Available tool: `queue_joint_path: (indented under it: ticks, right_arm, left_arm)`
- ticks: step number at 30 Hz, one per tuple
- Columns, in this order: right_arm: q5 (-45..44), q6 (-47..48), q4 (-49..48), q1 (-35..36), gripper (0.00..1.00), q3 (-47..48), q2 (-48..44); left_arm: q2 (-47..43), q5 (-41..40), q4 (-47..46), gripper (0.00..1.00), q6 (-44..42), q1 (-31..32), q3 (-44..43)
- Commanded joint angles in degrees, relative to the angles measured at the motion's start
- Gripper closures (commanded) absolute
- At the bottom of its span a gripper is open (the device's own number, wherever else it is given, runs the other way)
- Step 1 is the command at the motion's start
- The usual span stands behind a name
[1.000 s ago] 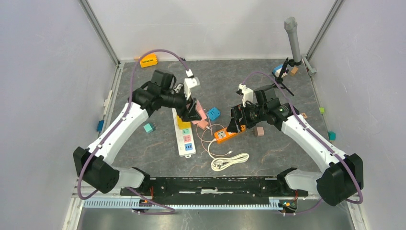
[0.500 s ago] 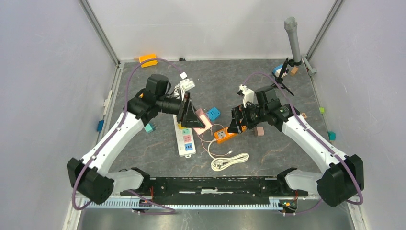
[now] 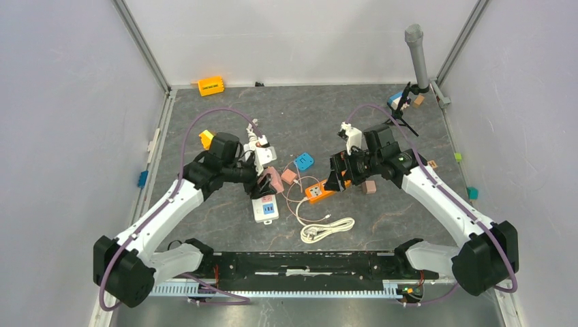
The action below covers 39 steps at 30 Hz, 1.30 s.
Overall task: Insert the plug
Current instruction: Insert the plug into the socket.
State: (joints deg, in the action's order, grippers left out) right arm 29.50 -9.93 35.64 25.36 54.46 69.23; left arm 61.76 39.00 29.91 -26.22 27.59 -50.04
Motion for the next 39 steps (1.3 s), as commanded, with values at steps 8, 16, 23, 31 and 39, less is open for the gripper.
queue_joint_path:
  ticks: [8, 16, 23, 31, 39]
  right_arm:
    - [0.21, 0.82, -1.18, -0.32, 0.02, -0.84, -2.24]
    - [0.12, 0.94, -1.18, -0.32, 0.02, -0.73, -2.31]
    - [0.35, 0.94, -1.35, -0.32, 0.02, -0.67, -2.17]
    - [0.74, 1.02, -1.47, -0.40, 0.02, -0.68, -1.91]
    - [0.62, 1.21, -1.37, -0.41, 0.02, -0.76, -2.07]
  left_arm:
    - [10.62, -4.73, -1.26, 0.98, -22.11, -0.26, 1.80]
    - [15.00, -4.90, -1.07, 0.98, -22.66, -0.35, 1.35]
    - [15.11, -5.85, 2.38, 0.98, -24.74, -0.33, 1.32]
    - [14.76, -7.47, 1.08, 0.98, -23.51, -0.35, 2.96]
    - [15.71, -12.51, -0.64, 0.98, -21.12, -0.35, 3.28]
